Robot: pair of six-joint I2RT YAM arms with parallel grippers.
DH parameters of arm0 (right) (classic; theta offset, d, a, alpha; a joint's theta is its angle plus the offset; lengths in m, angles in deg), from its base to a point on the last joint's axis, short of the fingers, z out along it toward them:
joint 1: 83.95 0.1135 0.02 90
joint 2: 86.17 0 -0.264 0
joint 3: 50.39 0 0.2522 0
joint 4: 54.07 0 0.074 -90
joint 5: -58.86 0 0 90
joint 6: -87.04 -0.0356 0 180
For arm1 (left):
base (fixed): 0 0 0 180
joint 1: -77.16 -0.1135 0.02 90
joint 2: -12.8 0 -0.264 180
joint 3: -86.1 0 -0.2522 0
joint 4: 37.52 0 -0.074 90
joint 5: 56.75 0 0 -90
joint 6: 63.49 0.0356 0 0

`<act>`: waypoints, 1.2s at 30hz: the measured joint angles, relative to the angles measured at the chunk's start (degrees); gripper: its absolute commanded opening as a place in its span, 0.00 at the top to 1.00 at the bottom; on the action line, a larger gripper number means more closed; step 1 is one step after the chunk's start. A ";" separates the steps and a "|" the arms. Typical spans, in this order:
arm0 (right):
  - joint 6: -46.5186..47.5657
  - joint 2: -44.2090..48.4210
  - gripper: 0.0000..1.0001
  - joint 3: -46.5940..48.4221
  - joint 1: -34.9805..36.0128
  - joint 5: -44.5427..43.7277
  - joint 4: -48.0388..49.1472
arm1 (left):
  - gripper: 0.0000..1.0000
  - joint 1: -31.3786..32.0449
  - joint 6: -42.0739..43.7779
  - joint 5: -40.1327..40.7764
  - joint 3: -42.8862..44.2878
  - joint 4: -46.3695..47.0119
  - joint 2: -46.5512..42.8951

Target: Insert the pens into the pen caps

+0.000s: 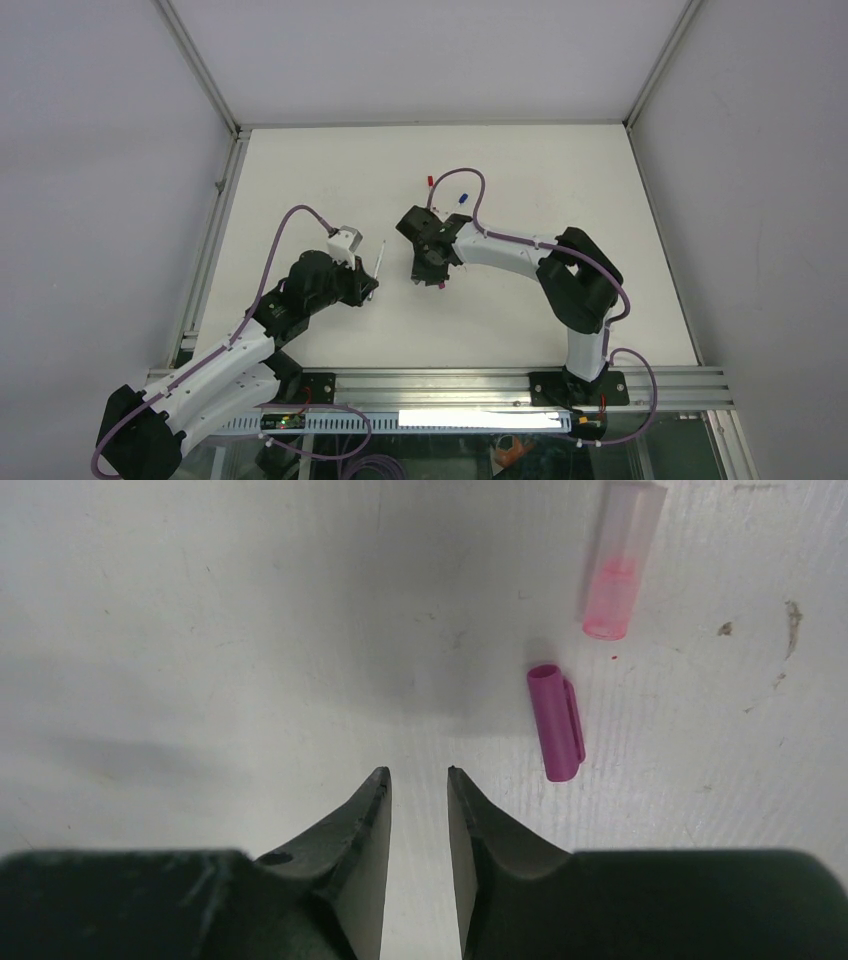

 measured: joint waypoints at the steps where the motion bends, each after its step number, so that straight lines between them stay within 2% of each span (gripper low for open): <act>1: 0.00 -0.02 0.71 -0.20 0.00 0.07 0.11 | 1.00 0.00 0.00 -0.26 0.00 0.00 0.00; 13: -0.02 -0.02 0.71 -2.47 -0.55 -1.55 -0.11 | 1.00 0.00 0.00 -1.14 0.02 -0.24 0.46; 36: 2.69 0.44 0.70 -4.87 -9.11 -3.15 2.10 | 1.00 0.00 0.00 -1.31 0.09 -0.31 1.68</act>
